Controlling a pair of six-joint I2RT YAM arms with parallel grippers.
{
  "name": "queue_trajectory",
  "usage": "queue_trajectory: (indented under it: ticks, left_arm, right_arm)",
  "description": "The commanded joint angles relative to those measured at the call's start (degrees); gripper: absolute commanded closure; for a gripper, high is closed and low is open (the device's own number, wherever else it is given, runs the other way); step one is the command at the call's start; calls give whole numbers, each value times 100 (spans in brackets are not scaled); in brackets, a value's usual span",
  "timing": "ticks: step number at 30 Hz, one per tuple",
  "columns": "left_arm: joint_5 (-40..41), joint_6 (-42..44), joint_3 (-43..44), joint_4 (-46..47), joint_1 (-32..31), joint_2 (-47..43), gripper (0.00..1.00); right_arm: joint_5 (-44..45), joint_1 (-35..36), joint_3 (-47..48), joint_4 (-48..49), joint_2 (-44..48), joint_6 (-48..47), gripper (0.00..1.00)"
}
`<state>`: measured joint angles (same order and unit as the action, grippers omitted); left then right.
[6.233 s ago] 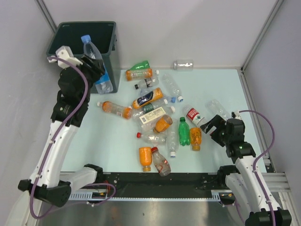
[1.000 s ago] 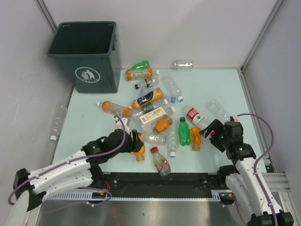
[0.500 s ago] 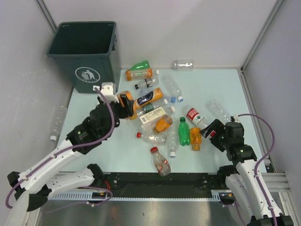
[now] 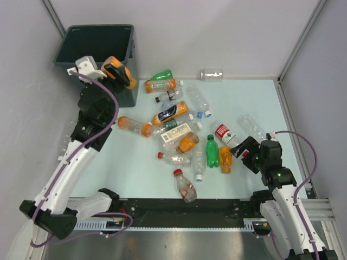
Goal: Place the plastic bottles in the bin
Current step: Place the plastic bottle in the trash bin, then pick up the plastic bottle from the corner of the board.
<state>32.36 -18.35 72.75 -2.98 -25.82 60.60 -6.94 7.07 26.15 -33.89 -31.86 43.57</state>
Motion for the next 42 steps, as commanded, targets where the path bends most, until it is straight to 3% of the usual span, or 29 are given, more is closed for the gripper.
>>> queue_trajectory:
  ticks: [1,7,9,17,23,24,25,27,42]
  left_arm:
    - [-159,-519,459,886,683,478,51]
    - [-187,-1170,740,1783,1667,1146,51]
    - [-116,-1355,916,2011,1817,1366,46]
    - [-634,-2102,1908,1731,2512,2657,43]
    - [-915,-1770,2594,1337,2565,3352,27]
    - [-950,-1708,2813,1266,2565,3501,11]
    - [-986,-1646,2919,1204,2565,3555,6]
    - [-1109,-1532,3087,1063,2565,3608,0]
    - [-2049,-1232,2156,1310,2565,2466,0]
  right_arm:
    - [-53,5,57,181,30,64,0]
    - [-36,5,57,172,4,55,0]
    - [-44,-4,57,198,-49,55,0]
    - [-27,-4,57,260,-225,46,0]
    - [-35,5,57,225,-207,64,0]
    - [-18,-4,57,216,-216,64,0]
    - [-18,5,57,216,-207,55,0]
    - [-35,-4,57,207,-198,55,0]
    - [17,-4,57,32,56,37,0]
